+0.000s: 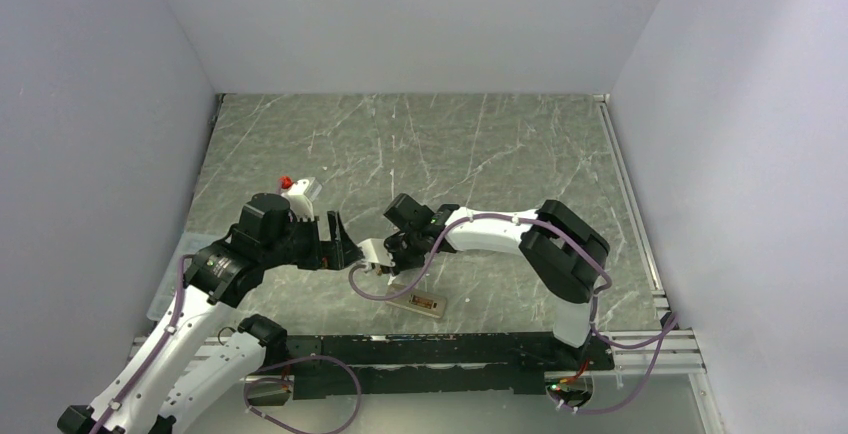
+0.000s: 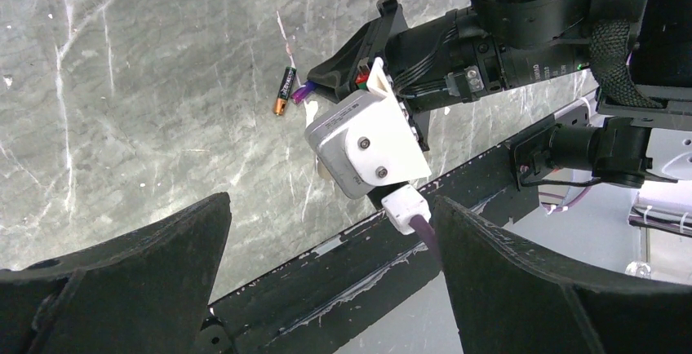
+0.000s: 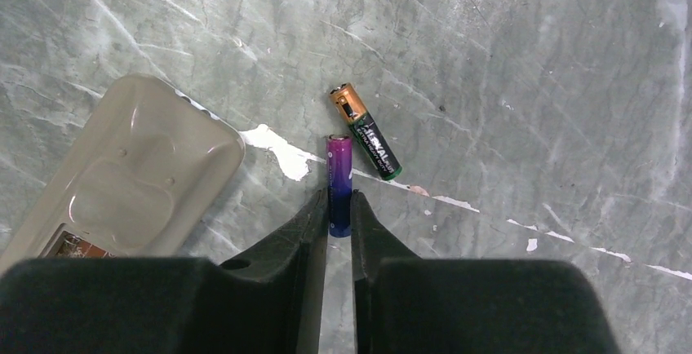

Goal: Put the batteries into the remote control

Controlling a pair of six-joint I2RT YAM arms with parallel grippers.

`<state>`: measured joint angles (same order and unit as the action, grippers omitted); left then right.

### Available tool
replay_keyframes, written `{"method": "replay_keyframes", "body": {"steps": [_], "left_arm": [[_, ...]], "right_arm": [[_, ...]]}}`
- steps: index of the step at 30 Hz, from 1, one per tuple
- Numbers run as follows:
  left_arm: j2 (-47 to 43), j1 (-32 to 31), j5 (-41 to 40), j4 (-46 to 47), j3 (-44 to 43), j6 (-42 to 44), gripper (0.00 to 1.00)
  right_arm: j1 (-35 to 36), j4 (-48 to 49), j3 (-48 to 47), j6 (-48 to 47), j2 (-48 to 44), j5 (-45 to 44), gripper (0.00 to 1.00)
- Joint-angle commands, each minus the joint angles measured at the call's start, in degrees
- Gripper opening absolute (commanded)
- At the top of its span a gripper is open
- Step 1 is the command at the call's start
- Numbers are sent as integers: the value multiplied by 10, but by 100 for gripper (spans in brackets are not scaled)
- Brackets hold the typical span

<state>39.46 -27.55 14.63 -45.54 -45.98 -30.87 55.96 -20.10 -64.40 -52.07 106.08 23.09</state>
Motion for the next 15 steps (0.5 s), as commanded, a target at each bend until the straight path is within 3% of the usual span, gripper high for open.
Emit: {"method": "replay_keyframes", "body": {"steps": [1, 5, 15], "left_arm": [[-7, 3, -7, 4, -6, -3, 99], [-8, 3, -8, 3, -6, -4, 99], [-13, 3, -16, 0, -7, -7, 99]], "right_arm": [[1, -10, 15, 13, 3, 18, 12], [4, -5, 24, 25, -7, 18, 0], [19, 42, 76, 74, -71, -7, 0]]}}
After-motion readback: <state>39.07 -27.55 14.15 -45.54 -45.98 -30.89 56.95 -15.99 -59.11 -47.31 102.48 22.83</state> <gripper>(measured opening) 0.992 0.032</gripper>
